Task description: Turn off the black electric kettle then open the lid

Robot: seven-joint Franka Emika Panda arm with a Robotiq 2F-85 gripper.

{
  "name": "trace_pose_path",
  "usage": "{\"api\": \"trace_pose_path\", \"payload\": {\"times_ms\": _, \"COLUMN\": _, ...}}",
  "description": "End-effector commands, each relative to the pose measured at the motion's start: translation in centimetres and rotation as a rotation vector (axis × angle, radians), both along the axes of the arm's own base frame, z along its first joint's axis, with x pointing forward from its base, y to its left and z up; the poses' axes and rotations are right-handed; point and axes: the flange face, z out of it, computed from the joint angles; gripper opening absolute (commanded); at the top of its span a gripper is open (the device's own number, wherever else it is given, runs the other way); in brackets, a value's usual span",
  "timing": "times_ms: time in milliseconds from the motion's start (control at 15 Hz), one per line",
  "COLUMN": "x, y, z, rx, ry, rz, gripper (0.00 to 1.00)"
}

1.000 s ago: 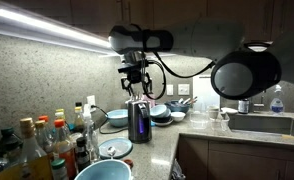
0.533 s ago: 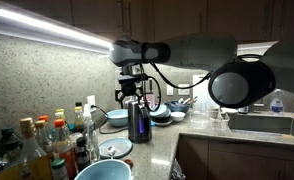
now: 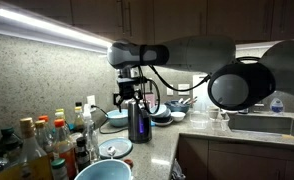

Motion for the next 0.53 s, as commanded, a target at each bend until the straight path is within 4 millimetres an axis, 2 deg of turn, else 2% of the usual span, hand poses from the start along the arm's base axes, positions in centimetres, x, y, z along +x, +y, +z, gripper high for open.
{"api": "trace_pose_path", "payload": {"times_ms": 0, "x": -0.69, "y": -0.44, "z": 1.11, "rx": -0.029, "ry": 0.031, "rz": -0.019, "gripper": 1.00}}
{"api": "trace_pose_path", "payload": {"times_ms": 267, "x": -1.30, "y": -0.41, "z": 1.54, "rx": -0.064, "ry": 0.056, "rz": -0.034, "gripper": 1.00}}
{"api": "trace_pose_path", "payload": {"times_ms": 467, "x": -1.49, "y": -0.97, "z": 1.05, "rx": -0.080, "ry": 0.087, "rz": -0.041, "gripper": 1.00}}
